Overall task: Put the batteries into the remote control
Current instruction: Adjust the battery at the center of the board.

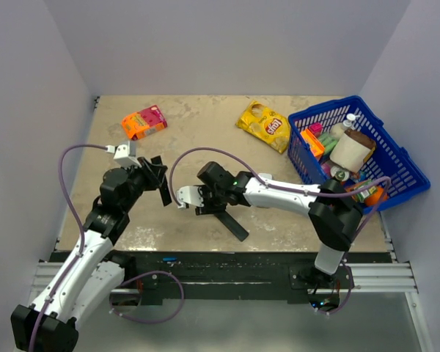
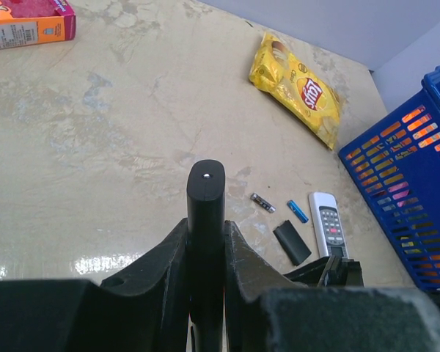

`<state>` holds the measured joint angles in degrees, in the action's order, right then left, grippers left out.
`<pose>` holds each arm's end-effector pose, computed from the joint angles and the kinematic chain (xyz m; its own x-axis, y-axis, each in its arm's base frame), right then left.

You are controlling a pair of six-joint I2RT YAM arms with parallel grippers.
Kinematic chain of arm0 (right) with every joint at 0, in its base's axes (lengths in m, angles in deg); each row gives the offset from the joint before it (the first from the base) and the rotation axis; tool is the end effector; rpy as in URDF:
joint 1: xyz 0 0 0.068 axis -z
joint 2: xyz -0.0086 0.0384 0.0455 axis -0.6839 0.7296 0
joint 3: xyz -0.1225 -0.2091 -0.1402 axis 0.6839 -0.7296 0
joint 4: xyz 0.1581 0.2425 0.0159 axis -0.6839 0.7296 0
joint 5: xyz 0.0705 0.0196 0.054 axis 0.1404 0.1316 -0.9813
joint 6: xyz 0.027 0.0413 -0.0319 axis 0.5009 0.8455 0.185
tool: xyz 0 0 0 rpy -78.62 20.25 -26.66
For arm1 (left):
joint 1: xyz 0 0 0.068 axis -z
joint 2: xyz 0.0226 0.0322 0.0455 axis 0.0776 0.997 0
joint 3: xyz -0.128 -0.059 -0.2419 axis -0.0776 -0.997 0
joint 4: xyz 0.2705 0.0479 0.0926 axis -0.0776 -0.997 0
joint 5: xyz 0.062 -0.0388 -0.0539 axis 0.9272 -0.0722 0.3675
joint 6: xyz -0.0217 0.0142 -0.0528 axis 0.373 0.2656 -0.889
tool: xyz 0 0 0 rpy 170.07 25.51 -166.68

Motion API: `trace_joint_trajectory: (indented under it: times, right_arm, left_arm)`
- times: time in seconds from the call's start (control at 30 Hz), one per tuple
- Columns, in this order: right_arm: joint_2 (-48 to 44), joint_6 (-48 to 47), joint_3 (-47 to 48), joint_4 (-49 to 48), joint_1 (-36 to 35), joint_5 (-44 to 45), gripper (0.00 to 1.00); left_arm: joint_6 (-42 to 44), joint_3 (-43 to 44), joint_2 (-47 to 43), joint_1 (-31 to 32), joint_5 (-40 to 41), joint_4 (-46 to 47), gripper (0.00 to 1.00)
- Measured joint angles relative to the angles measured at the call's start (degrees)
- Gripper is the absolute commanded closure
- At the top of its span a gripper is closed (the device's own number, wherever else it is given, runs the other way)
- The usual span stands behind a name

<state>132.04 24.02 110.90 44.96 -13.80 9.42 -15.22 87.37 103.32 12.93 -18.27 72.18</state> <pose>0.2175 0.3431 0.1981 0.2535 -0.8360 -0.4867 -0.9429 -0.1012 -0.3173 0.1983 -0.0631 0.2802 -0.3395 -0.4484 -0.8268 0.1630 0.8377 -0.5212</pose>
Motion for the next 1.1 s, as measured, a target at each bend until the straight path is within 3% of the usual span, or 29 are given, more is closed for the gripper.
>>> trace_joint_trajectory:
  times: [1.1]
  right_arm:
    - [12.72,-4.42,7.39,3.17,0.00,-0.26,0.53]
  left_arm:
    - [-0.44,0.00,-1.73,0.00,2.16,-5.90,1.00]
